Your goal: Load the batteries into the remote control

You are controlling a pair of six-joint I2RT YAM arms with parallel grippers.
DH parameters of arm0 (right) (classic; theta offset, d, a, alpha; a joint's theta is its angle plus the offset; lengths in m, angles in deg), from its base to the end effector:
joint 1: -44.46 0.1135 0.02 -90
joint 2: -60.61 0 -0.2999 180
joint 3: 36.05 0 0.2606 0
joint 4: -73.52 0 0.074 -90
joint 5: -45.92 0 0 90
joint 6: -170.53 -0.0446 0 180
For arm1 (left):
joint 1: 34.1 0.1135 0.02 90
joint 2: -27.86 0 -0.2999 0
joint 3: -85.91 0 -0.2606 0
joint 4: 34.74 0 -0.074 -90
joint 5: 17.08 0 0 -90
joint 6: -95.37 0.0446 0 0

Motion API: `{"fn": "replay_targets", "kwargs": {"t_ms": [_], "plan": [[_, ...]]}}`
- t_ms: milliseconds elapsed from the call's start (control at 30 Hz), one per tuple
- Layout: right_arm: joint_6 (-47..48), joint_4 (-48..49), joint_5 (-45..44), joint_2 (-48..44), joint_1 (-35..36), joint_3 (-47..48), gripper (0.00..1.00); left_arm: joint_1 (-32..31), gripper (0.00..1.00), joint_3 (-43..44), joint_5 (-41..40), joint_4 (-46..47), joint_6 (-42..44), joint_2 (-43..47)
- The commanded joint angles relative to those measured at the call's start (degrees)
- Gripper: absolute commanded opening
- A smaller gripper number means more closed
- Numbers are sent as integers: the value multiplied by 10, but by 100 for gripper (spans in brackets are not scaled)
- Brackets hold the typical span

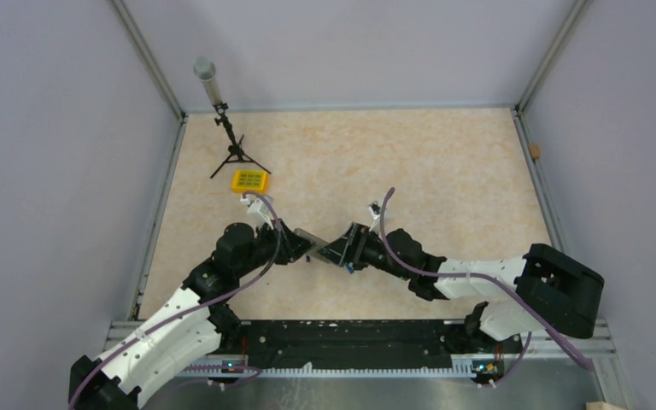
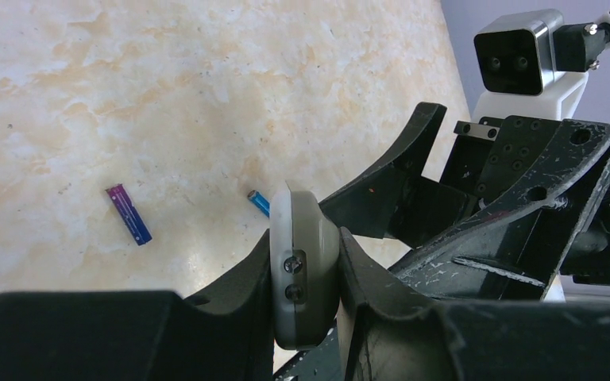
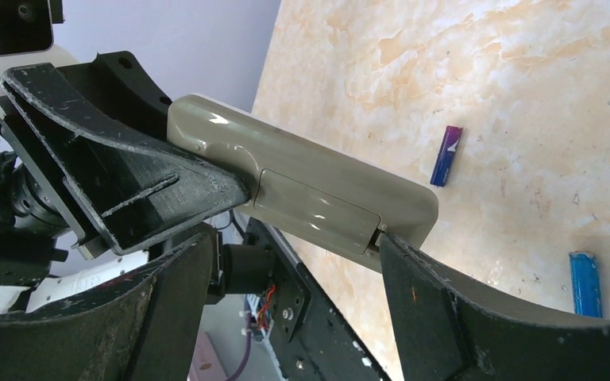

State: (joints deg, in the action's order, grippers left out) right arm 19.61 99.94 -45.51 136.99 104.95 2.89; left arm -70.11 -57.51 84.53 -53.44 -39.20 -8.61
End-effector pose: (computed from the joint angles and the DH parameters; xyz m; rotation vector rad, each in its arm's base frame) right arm 0.1353 0.2368 0.2239 0.0285 2.0286 1.4455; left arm 0.1169 -0.0960 0.2547 -0.0036 2.0590 -1.1136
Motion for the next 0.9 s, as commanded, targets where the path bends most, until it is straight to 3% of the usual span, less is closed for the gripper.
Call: {"fn": "replay_targets", "kwargs": {"t_ms": [0,267,867], "plan": [[-14,107,27,28,6,13,76,-11,0,34,91,86,-39,14],[-27,204,60,48,6,7,75,-11,0,35,85,77,-35,12],[-41,317,101,52,5,-3,75,-11,0,28,98,94,-50,4]]}}
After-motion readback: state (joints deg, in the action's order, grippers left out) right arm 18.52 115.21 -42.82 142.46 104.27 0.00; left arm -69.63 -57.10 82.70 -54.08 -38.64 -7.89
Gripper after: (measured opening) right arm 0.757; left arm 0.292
